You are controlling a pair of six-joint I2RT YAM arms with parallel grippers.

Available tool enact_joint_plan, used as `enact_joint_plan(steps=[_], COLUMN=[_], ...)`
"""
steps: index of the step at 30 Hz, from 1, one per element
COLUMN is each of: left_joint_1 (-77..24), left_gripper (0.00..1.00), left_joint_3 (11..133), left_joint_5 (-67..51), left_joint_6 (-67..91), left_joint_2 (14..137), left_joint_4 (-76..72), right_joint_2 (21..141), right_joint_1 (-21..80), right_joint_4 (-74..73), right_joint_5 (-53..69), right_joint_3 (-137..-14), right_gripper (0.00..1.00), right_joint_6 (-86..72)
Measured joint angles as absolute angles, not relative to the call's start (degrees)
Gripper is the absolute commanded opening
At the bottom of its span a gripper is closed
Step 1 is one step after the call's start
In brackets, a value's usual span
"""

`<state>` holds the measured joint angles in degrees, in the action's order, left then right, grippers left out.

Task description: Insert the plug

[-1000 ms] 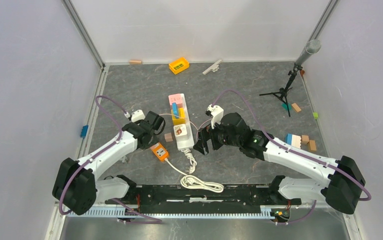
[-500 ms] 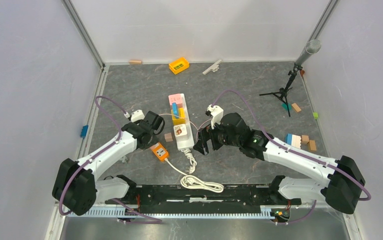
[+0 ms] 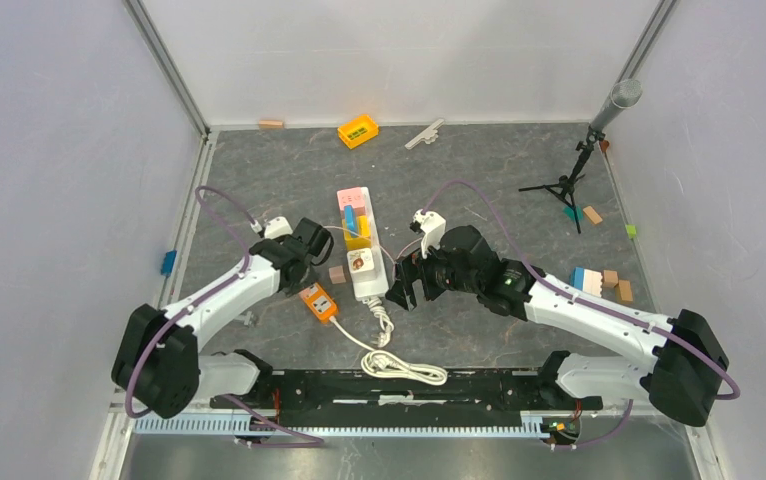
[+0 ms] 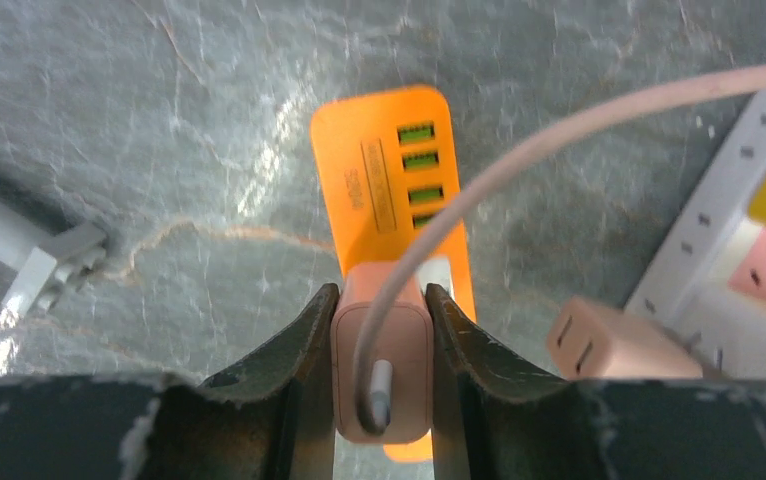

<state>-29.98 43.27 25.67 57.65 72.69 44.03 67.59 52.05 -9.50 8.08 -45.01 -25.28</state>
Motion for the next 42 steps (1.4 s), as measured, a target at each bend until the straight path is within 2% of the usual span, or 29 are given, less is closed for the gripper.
enact_joint_plan(steps=[9,21,31,42], left_joint_1=[-29.4,-30.0,-36.1,-45.5], left_gripper=[0.02,0.02,0.02,0.02], left_joint_3=[43.4,39.7,39.0,39.6], left_joint_5=[31.5,26.2,27.2,33.8], left_joint_6=[60.0,63.0,67.1,71.4], left_joint_2=[78.5,68.5,65.3,66.7], left_joint_4=[40.3,43.4,49.9,53.5], right_joint_2=[67.6,68.2,68.6,68.6], right_joint_1=[52.1,52.0,52.0,52.0], right_joint_4=[-9.5,-9.5,-9.3,-7.3], right_joint_5=[8.1,8.1,8.7,9.0], right_joint_3=[-45.0,-45.0,-45.0,-43.5], right_gripper=[0.98,0.98,0.98,0.98], right_joint_6=[-25.3,-25.3,-25.3,-25.3])
